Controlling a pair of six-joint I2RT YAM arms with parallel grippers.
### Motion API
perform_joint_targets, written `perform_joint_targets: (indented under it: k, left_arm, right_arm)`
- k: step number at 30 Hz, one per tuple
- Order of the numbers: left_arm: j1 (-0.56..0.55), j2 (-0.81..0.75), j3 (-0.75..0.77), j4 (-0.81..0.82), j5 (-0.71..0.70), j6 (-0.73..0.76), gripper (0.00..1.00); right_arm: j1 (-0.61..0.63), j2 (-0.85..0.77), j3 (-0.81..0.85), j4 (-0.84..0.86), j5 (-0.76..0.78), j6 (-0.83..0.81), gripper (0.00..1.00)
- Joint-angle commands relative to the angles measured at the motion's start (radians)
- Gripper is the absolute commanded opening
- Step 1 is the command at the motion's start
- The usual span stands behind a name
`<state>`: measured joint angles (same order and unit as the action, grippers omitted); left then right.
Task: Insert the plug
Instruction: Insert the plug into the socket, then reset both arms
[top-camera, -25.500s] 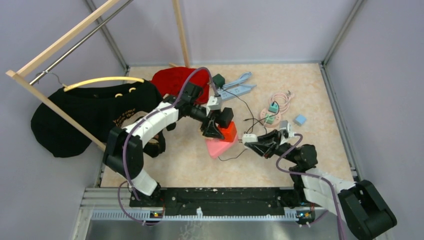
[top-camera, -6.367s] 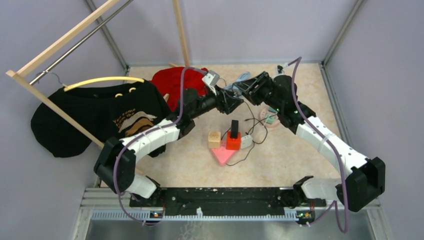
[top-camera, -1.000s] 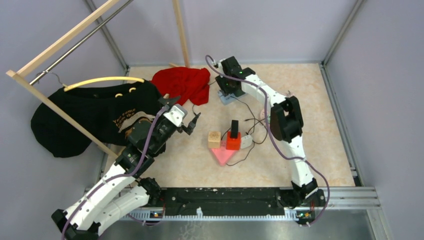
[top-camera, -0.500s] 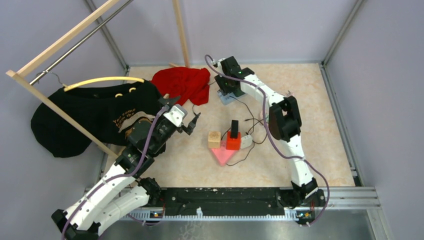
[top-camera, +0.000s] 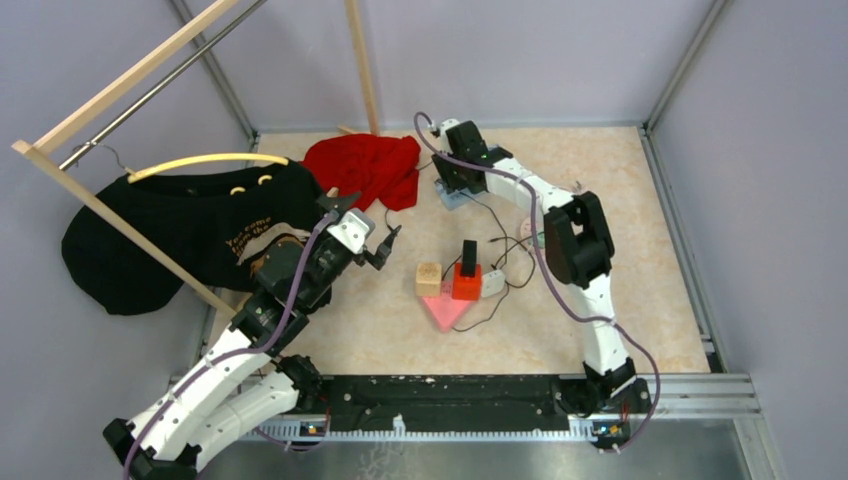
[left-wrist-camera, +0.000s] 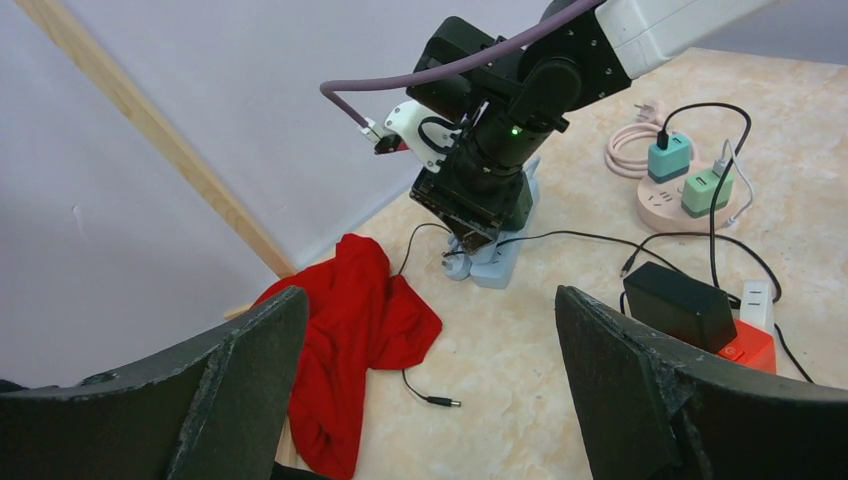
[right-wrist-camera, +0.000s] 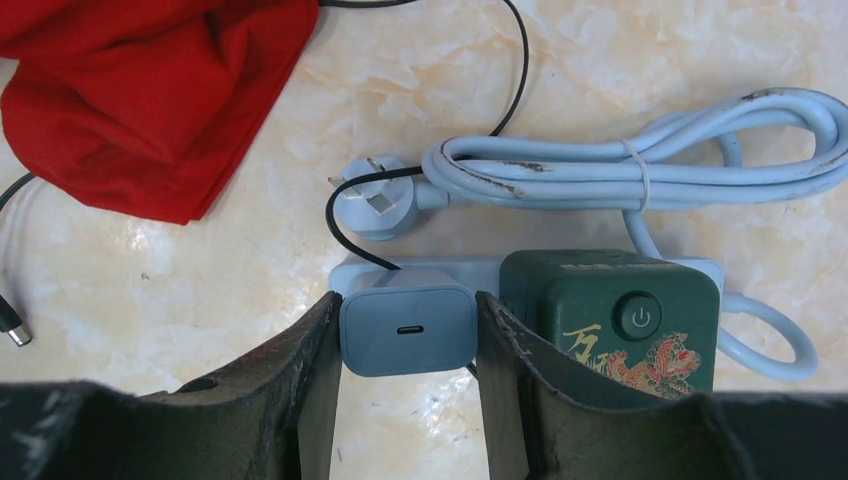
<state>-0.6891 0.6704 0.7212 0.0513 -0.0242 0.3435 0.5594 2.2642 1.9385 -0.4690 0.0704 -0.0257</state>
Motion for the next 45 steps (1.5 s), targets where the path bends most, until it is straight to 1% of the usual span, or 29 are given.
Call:
perform_joint_targets:
  k: [1,4,7,9,15,20,23,27,28,30,33,39,40,42,45]
  left_arm:
    - [-0.001,-0.002,-0.006,0.035,-0.015,0.016,0.99]
    - [-0.001,-0.002,-0.005,0.035,-0.015,0.014,0.99]
    - [-0.001,0.000,-0.007,0.035,-0.013,0.014,0.99]
    - [-0.001,0.000,-0.007,0.033,-0.018,0.015,0.99]
    - [-0.001,-0.001,-0.007,0.036,-0.027,0.020,0.99]
    - [-0.001,0.003,-0.009,0.036,-0.026,0.020,0.99]
    - [-0.001,0.006,-0.008,0.037,-0.024,0.020,0.99]
    - [-0.001,0.006,-0.009,0.035,-0.024,0.020,0.99]
    - [-0.002,0.006,-0.009,0.035,-0.028,0.021,0.99]
    - [-0.001,0.009,-0.011,0.038,-0.034,0.020,0.99]
    - [-0.002,0.013,-0.014,0.042,-0.040,0.020,0.99]
    - [-0.001,0.063,0.004,0.032,-0.072,-0.023,0.99]
    - [-0.002,0.079,0.012,0.025,-0.070,-0.040,0.99]
    - [-0.001,0.122,0.045,-0.006,-0.054,-0.081,0.99]
    - [-0.001,0.191,0.116,-0.083,-0.006,-0.162,0.99]
  right_arm:
    - [0.021,0.006,-0.123,-0.079,-0.033,0.018,0.19]
    - [0.021,0.034,-0.119,-0.084,-0.038,0.018,0.18]
    - [0.022,0.104,-0.019,-0.181,-0.043,0.011,0.14]
    - [0.027,0.124,0.001,-0.230,-0.036,0.006,0.13]
    - [0.062,0.094,-0.151,-0.197,-0.022,0.018,0.12]
    - [0.063,0.033,-0.305,-0.147,-0.021,0.099,0.11]
    - [0.061,0.033,-0.305,-0.132,-0.026,0.094,0.10]
    - [0.056,0.071,-0.200,-0.157,-0.038,0.066,0.11]
    - [0.056,0.076,-0.173,-0.166,-0.033,0.061,0.14]
    - [0.056,0.077,-0.122,-0.172,-0.034,0.052,0.24]
    - [0.047,0.070,-0.015,-0.211,-0.043,0.047,0.34]
    - [0.026,-0.006,0.198,-0.285,-0.079,0.058,0.69]
    - [0.022,-0.030,0.218,-0.298,-0.100,0.063,0.77]
    - [0.015,-0.075,0.232,-0.317,-0.110,0.071,0.97]
    - [0.015,-0.182,0.168,-0.303,-0.109,0.074,0.99]
